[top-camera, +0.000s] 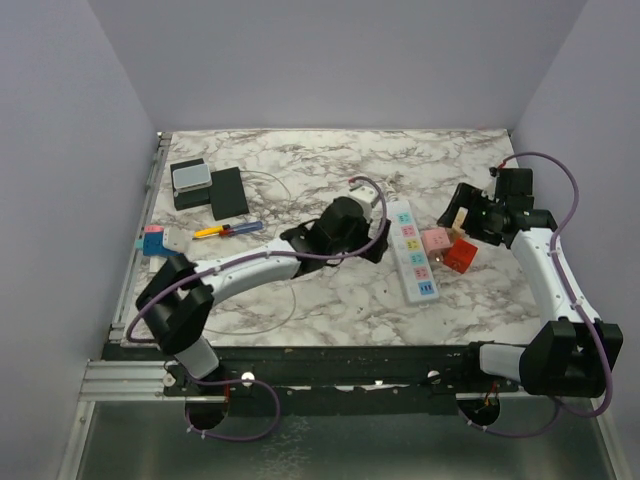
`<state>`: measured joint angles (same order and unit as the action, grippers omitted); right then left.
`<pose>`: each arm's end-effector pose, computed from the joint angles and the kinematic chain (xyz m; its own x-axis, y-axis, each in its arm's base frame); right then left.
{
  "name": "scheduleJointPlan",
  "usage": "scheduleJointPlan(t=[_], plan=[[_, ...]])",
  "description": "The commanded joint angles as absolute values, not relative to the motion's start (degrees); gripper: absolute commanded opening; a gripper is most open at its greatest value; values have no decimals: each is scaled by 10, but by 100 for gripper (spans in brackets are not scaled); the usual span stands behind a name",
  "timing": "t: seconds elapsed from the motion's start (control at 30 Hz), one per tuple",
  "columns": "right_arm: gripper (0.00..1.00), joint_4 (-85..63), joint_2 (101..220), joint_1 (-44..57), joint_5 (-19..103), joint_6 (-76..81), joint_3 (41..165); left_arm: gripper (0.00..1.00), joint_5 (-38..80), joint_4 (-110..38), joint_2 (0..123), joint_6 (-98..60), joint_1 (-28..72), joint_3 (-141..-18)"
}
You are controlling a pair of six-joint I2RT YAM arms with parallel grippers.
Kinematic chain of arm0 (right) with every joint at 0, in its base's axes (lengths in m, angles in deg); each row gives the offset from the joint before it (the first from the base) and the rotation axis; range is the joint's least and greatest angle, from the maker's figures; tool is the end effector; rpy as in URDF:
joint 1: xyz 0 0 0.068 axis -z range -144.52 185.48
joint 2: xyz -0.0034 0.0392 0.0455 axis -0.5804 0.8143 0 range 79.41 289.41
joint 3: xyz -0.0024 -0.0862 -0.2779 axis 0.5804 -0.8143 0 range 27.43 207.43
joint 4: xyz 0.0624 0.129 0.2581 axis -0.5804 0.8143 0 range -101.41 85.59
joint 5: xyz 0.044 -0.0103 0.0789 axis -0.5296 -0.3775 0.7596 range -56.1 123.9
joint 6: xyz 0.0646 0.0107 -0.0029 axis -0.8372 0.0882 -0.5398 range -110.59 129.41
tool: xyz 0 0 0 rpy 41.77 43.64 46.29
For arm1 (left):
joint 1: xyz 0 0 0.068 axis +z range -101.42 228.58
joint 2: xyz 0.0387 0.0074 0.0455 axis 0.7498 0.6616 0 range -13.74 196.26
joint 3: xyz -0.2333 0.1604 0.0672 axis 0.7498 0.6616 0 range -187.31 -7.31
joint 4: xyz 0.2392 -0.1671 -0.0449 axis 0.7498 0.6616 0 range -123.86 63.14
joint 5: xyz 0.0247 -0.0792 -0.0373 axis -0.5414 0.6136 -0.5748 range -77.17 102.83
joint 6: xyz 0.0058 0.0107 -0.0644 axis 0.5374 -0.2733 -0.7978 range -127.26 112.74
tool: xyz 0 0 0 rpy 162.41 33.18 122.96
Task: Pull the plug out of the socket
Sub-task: Move the socket to the center of the board.
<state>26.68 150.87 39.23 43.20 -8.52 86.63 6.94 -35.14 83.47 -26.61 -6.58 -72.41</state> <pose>0.2968 -0.0111 0.2844 -0.7428 0.3531 -0.5688 0.2001 0.9278 0.3148 0.2517 -0.3523 0.2314 -0.5301 0.1846 -0.8276 0.6257 0.7439 -0.2349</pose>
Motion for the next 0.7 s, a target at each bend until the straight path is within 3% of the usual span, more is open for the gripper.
scheduleJointPlan(t=[0.0,0.27,0.5,0.67], plan=[[100,232,1506,394,472,-76,861,99,78,-209,742,-240,12,-724],[100,203,1497,394,511,-70,848,99,-4,-76,686,-201,281,-738],[100,189,1485,394,542,-64,846,99,-72,-147,677,-226,500,-685],[100,185,1478,394,560,-65,844,99,-56,-206,676,-265,633,-640]])
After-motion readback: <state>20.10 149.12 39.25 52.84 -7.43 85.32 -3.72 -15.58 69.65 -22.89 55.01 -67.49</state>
